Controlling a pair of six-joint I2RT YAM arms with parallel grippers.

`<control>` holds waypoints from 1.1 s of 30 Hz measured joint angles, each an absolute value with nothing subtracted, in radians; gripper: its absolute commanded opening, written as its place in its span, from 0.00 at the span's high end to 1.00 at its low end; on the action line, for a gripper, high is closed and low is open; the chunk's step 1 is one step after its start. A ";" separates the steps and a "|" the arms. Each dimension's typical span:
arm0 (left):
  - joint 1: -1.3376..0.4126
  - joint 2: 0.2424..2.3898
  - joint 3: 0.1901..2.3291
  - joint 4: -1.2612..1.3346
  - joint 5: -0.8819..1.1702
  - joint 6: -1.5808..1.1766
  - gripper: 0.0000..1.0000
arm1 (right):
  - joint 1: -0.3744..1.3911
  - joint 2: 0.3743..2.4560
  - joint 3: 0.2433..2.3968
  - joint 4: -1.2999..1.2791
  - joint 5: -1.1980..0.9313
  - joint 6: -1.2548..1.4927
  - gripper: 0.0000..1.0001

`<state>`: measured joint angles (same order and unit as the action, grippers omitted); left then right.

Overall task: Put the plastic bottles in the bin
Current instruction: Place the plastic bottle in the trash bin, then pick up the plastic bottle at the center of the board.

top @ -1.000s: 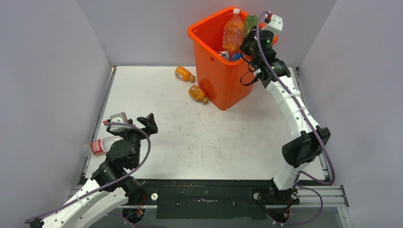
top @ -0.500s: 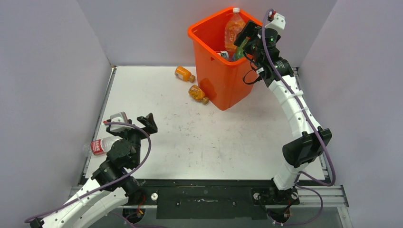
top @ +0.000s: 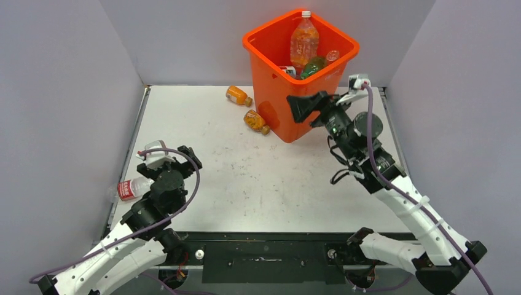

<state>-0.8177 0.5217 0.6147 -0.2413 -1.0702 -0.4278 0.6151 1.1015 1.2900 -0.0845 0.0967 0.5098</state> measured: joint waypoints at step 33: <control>0.355 1.065 0.563 -0.582 -0.473 -1.290 0.04 | 1.061 1.364 0.719 0.226 -0.035 0.520 0.14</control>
<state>0.3550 1.0645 0.5629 -0.5819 -0.4732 -1.2900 1.0611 1.3643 0.7189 0.2260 -0.0345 0.5198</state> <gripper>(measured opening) 0.962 0.860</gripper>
